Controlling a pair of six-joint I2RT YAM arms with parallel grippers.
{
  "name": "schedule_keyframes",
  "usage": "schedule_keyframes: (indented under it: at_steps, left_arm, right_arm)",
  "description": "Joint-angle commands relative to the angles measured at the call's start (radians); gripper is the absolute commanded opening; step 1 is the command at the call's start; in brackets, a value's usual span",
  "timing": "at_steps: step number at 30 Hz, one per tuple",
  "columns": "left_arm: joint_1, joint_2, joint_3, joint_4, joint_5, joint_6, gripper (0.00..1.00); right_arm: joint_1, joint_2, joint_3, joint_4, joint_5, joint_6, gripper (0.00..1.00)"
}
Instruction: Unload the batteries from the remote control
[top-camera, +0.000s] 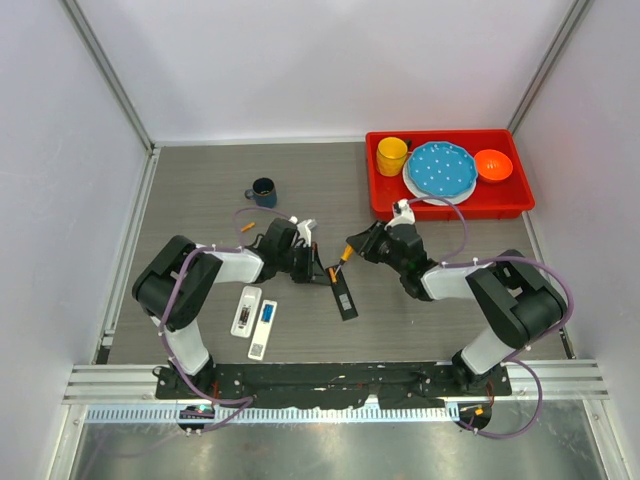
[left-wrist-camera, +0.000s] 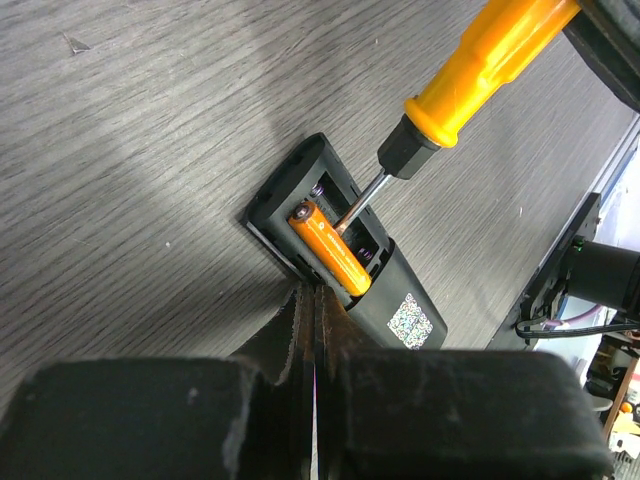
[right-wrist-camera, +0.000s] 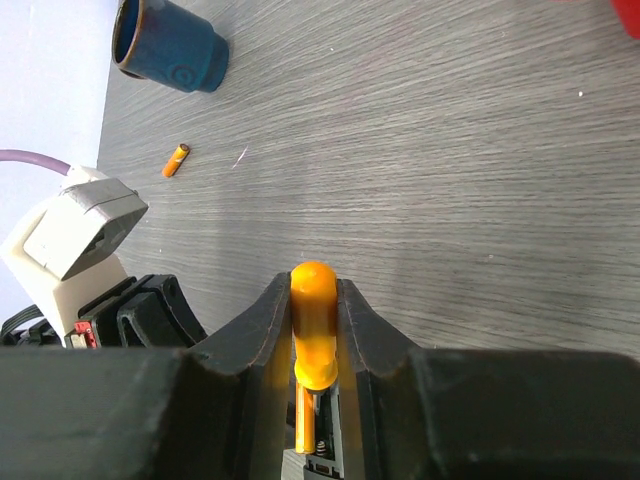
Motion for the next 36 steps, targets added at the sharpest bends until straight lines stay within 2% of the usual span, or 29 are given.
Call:
schedule_keyframes:
  at_steps: [1,9,18,27,36]
  left_arm:
    - [-0.008,0.037,0.011,-0.066,-0.089,0.041,0.0]
    - [-0.008,0.031,0.015,-0.078,-0.099,0.052,0.0]
    - [-0.006,0.02,0.018,-0.115,-0.145,0.061,0.0]
    - [-0.008,-0.069,-0.011,-0.15,-0.273,0.068,0.0]
    - [-0.008,-0.144,-0.046,-0.146,-0.322,0.088,0.0]
  right_arm:
    - [0.013,-0.008,-0.009,0.065,-0.05,0.054,0.01]
    - [0.022,-0.048,0.048,-0.023,-0.024,-0.001,0.01]
    - [0.137,-0.048,0.19,-0.194,0.103,-0.119,0.01]
    - [0.24,-0.055,0.279,-0.341,0.246,-0.211,0.01]
    - [0.273,-0.069,0.301,-0.387,0.288,-0.248,0.01]
